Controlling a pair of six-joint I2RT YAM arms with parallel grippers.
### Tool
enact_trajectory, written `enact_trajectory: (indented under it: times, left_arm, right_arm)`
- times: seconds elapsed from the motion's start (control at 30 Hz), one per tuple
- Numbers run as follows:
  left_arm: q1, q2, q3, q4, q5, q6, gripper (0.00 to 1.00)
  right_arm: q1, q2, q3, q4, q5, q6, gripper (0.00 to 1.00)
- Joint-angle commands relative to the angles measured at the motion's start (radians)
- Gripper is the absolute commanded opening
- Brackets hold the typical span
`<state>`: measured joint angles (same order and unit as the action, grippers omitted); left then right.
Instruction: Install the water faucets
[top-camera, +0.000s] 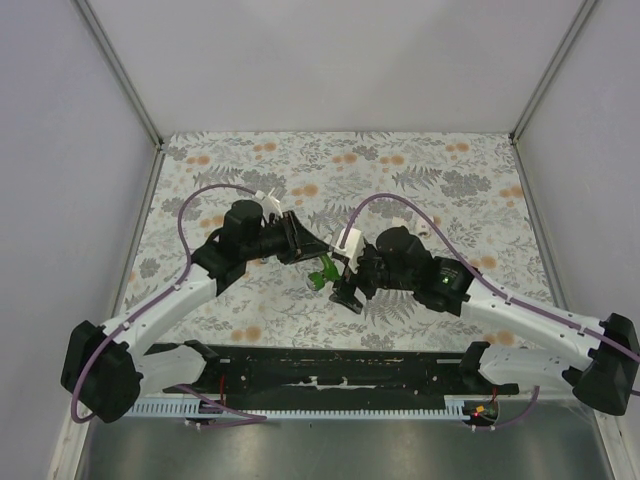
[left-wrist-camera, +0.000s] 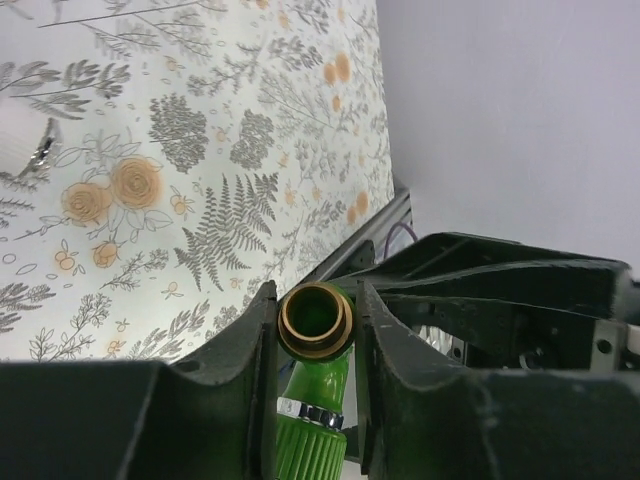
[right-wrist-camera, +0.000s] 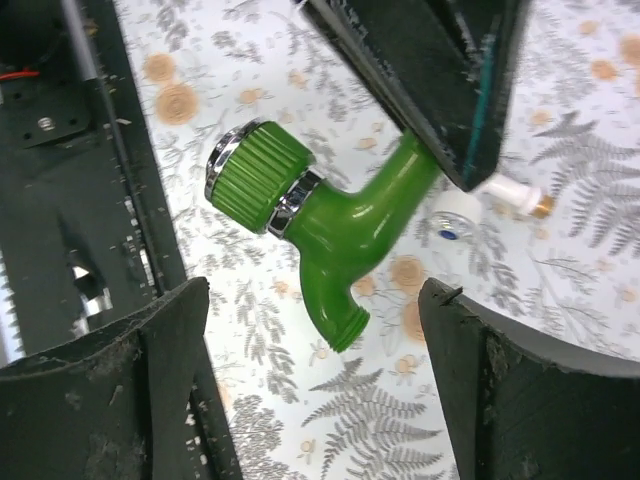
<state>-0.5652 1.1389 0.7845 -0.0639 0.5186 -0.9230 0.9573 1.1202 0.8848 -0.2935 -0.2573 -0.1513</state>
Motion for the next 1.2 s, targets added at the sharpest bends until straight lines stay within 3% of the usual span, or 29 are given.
enact_trajectory:
  times: [0.0,0.4,0.6,0.8,0.87,0.93,1.17]
  left_arm:
    - [-0.002,0.005,-0.002,0.090,-0.153,-0.198,0.02]
    - [-0.002,-0.063,-0.137,0.294,-0.293,-0.402,0.02]
    - [-0.002,-0.172,-0.179,0.310,-0.394,-0.451,0.02]
    - [-0.002,-0.179,-0.093,0.147,-0.410,-0.470,0.02]
    - [-0.004,-0.179,-0.079,0.144,-0.411,-0.458,0.02]
    - [-0.005,-0.183,-0.079,0.154,-0.422,-0.459,0.02]
    - [-0.004,-0.160,-0.030,0.124,-0.401,-0.459,0.02]
  right_arm:
    - [-0.003,-0.052,0.043,0.054,0.168,-0.037,0.93]
    - [-0.014,-0.120,0.055,0.070,0.311,0.194,0.97]
    - [-0.106,-0.145,0.051,0.105,0.231,0.410,0.98]
    - [-0.106,-0.161,0.055,0.106,0.251,0.213,0.98]
    - [-0.107,-0.172,0.040,0.125,0.236,0.123,0.98]
    - [-0.106,-0.187,0.032,0.145,0.250,0.133,0.98]
    - [-0.107,-0.166,0.097,0.063,0.171,-0.008,0.98]
